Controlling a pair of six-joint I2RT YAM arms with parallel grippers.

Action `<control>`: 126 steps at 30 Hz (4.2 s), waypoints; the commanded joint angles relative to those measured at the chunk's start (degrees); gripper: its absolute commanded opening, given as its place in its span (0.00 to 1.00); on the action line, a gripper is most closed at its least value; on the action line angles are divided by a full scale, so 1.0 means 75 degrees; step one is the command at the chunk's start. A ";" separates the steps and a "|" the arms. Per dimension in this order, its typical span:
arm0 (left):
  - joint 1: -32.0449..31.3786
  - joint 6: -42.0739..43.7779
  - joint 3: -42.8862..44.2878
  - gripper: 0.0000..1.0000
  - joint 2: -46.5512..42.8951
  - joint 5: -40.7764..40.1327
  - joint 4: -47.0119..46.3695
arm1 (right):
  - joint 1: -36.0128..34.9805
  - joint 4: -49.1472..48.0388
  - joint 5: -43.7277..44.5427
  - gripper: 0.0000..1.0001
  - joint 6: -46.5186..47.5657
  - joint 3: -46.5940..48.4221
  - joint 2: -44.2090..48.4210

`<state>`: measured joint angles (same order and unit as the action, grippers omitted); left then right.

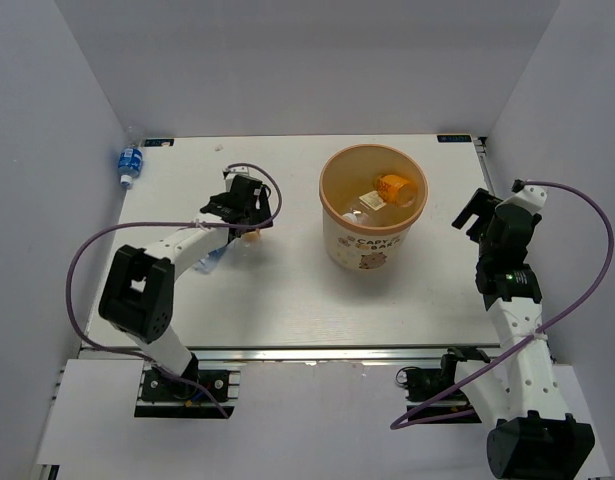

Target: Put the plastic bottles in the bin

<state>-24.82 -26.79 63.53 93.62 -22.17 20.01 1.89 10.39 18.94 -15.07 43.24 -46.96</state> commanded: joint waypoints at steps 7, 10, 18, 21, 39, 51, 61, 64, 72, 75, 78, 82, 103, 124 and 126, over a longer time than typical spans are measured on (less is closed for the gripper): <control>0.0122 -0.0237 0.0459 0.97 0.0852 -0.0195 0.0051 | 0.0041 -0.0366 0.0205 0.89 -0.0030 -0.0094 0.0132; 0.0122 -0.0296 0.0518 0.97 0.1075 -0.0231 0.0098 | 0.0041 -0.0390 0.0159 0.89 -0.0030 -0.0106 0.0121; 0.0122 -0.0530 0.0822 0.89 0.1555 0.0167 0.0262 | 0.0041 -0.0413 0.0170 0.89 -0.0041 -0.0082 0.0109; 0.0122 -0.0553 0.0916 0.81 0.1673 0.0168 0.0355 | 0.0041 -0.0413 0.0170 0.89 -0.0018 -0.0106 0.0144; -0.0334 -0.0261 0.2954 0.44 -0.0189 0.1352 0.0555 | 0.0041 -0.0647 -0.0064 0.89 0.0005 -0.0246 0.0402; -0.2408 0.0899 0.5474 0.57 0.0266 0.3235 0.0167 | 0.0029 -0.0694 -0.0322 0.89 0.0076 -0.0293 0.0437; -0.2667 0.1907 0.6870 0.98 0.0725 0.1073 0.2183 | 0.0041 -0.0753 -0.0475 0.89 0.0064 -0.0317 0.0378; -0.2597 0.2048 0.6122 0.98 -0.0057 -0.0403 0.1880 | 0.0041 -0.0753 -0.0474 0.89 0.0064 -0.0305 0.0367; -0.0032 0.2070 0.3288 0.98 -0.1853 0.0074 0.1002 | 0.0041 -0.0683 -0.0603 0.89 0.0052 -0.0246 0.0250; 0.0624 0.2668 0.1612 0.98 -0.2287 -0.0020 0.0381 | 0.0041 -0.0753 -0.0638 0.89 0.0006 -0.0246 0.0215; 0.1199 0.2669 0.0520 0.98 -0.2452 -0.0182 0.0052 | 0.0041 -0.0788 -0.0732 0.89 0.0005 -0.0246 0.0168; 0.1737 0.2588 -0.0231 0.98 -0.2207 0.0492 -0.0476 | 0.0041 -0.0753 -0.0873 0.89 -0.0018 -0.0235 0.0109; 0.2055 0.2259 -0.0760 0.98 0.0816 0.0847 -0.0782 | 0.0041 -0.0741 -0.1025 0.89 -0.0217 -0.0235 0.0062; 0.0290 0.1040 0.2519 0.53 -0.1140 0.3312 -0.0396 | 0.0041 -0.0846 -0.1190 0.89 -0.0276 -0.0258 0.0109; -0.0719 0.1157 0.3281 0.53 -0.1046 0.3203 -0.0371 | 0.0041 -0.0847 -0.1119 0.89 -0.0276 -0.0281 0.0109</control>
<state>-20.51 -18.02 81.52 88.60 -0.40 18.04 1.91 7.05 10.11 -16.36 41.34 -46.78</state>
